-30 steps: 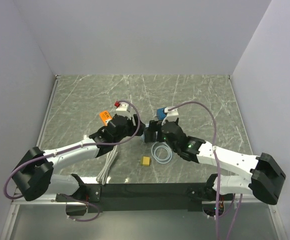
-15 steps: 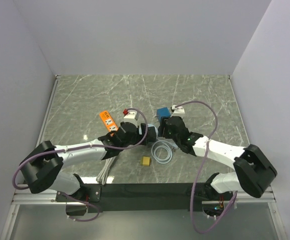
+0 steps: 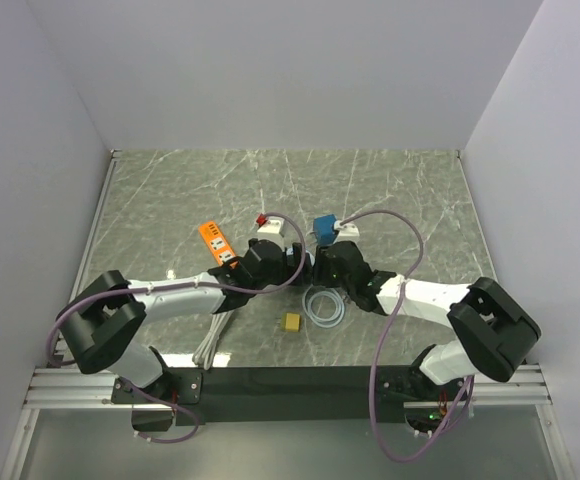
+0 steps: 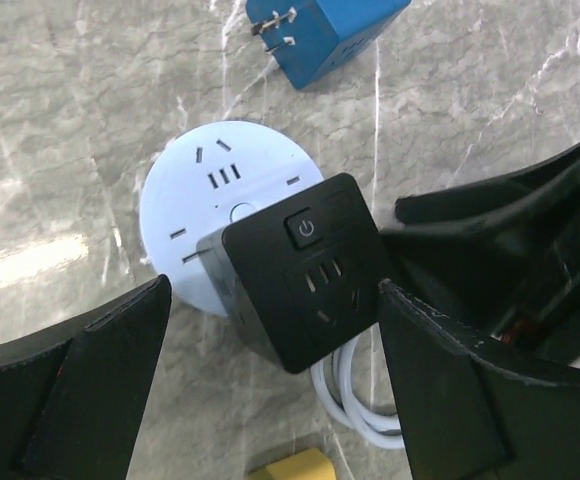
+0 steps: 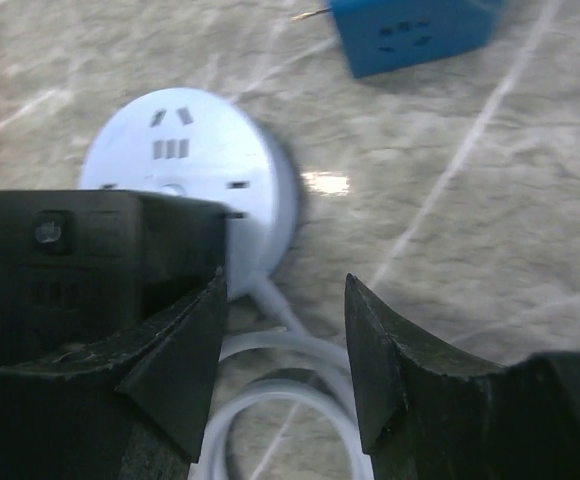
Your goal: Insert the plug
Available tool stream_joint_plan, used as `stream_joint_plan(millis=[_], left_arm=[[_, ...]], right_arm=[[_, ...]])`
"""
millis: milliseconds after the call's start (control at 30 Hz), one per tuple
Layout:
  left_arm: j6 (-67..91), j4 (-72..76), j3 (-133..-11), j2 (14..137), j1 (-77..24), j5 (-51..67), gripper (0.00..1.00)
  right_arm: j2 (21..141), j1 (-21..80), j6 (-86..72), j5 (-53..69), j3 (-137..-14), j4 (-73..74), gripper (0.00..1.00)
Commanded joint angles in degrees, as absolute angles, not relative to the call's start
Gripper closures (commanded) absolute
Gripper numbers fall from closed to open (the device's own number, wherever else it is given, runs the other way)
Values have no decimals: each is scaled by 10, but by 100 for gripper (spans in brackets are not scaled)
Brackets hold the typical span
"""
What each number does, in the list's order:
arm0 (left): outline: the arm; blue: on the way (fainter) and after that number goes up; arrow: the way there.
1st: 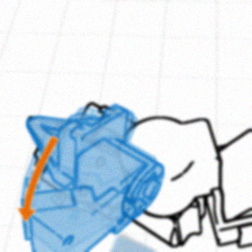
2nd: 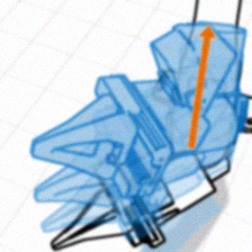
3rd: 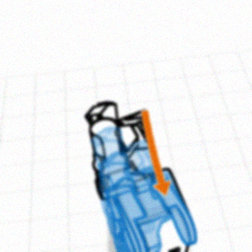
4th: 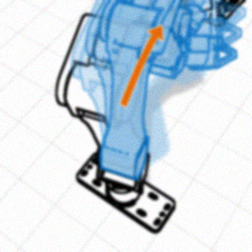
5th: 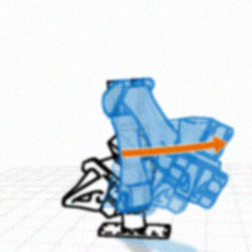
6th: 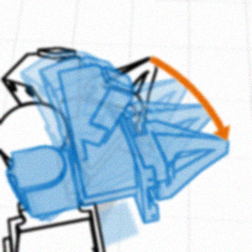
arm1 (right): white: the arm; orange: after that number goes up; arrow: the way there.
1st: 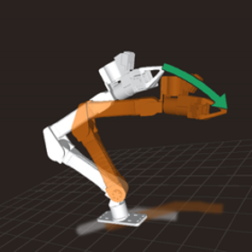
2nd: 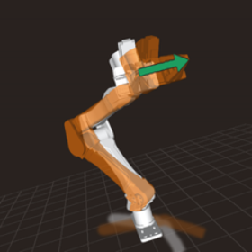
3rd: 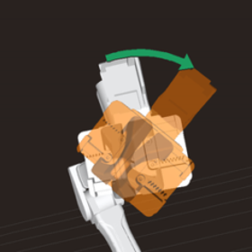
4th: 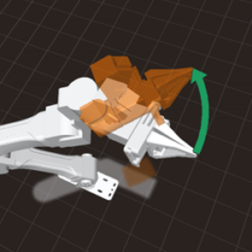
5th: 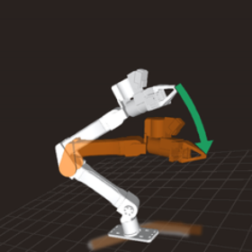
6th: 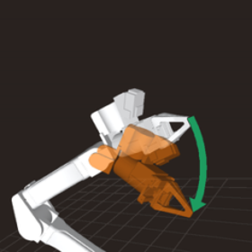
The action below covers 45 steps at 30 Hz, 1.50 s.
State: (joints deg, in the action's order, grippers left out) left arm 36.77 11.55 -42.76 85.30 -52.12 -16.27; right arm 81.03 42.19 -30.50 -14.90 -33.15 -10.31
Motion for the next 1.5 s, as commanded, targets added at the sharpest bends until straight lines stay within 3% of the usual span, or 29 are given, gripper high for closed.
stream_joint_plan(millis=[0,433,600,833,967,1067,1233,1467], left_arm=[[350,152,-450,863,-522,-148,10],[333,128,-474,905,-515,-171,10],[303,113,-484,921,-505,-200,20],[234,124,-490,926,-480,-180,40],[161,125,-492,925,-476,-151,63],[105,137,-483,923,-476,-106,69],[49,160,-465,915,-476,-5,73],[6,113,-490,925,-476,20,72]], right_arm=[[819,435,-297,-125,-330,-154,43],[802,454,-302,-119,-320,-166,44],[740,446,-306,-177,-323,-99,40],[664,424,-301,-214,-343,-37,26],[683,384,-285,-202,-383,-25,18],[719,357,-273,-197,-417,-24,15],[777,335,-243,-196,-467,-27,13],[851,300,-222,-183,-532,-30,13]])
